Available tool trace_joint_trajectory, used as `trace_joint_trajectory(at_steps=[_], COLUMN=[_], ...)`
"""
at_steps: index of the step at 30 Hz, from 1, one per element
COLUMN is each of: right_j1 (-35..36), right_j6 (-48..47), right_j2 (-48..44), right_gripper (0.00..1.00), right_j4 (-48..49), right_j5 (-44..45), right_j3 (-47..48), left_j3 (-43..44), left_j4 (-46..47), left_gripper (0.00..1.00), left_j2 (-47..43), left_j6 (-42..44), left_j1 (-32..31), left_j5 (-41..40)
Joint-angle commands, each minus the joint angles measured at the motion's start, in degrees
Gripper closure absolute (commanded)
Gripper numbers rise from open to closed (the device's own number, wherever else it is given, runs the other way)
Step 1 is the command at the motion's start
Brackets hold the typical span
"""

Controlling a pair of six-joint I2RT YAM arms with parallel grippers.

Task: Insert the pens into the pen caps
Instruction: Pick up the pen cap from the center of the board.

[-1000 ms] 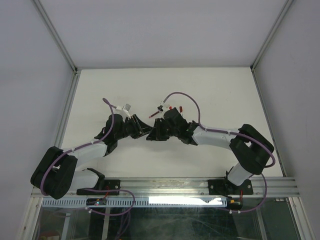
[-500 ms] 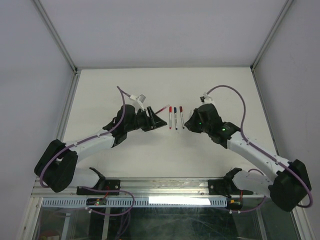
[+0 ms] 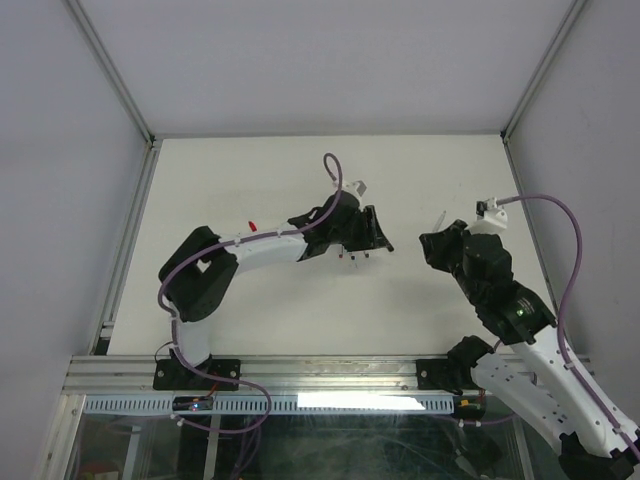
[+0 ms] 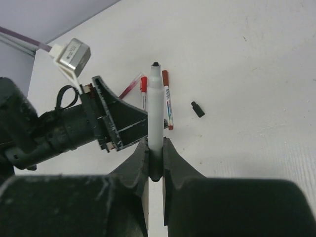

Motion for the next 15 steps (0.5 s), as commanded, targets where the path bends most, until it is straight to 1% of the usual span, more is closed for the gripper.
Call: trace_joint_trajectory(at_steps=[1,5,8,11,15], right_j1=[0.0,0.0,0.0,0.0,0.0], right_j6=[-1.0,-1.2,-1.5,-1.8,-2.4], right_j2=[-2.6,-4.8,-6.0,-7.0,-7.8], right_gripper=[1.00,1.00,1.00,1.00,1.00], right_j4=[-2.8,-4.1,-4.6,-4.9,-5.3], right_j5=[3.3,3.1,2.9,2.4,2.2], right_j3=[2.3,2.0,1.5,1.2,1.0], left_j3=[11.5,24.2,33.3,39.3,44.6], left_j4=[-7.8,-18.7,-26.4,-32.3,-36.0], left_gripper=[0.53,0.52,0.51,0.50,0.49], left_j2=[6.8,15.7,20.3,23.7,26.6], left_j6=[1.0,1.4,0.8,-0.2,-1.2], left_j1=[-2.9,-5.1,-6.4,-7.0,-7.1], left_j5=[-8.0,-16.5,-23.2,-28.7,-32.1])
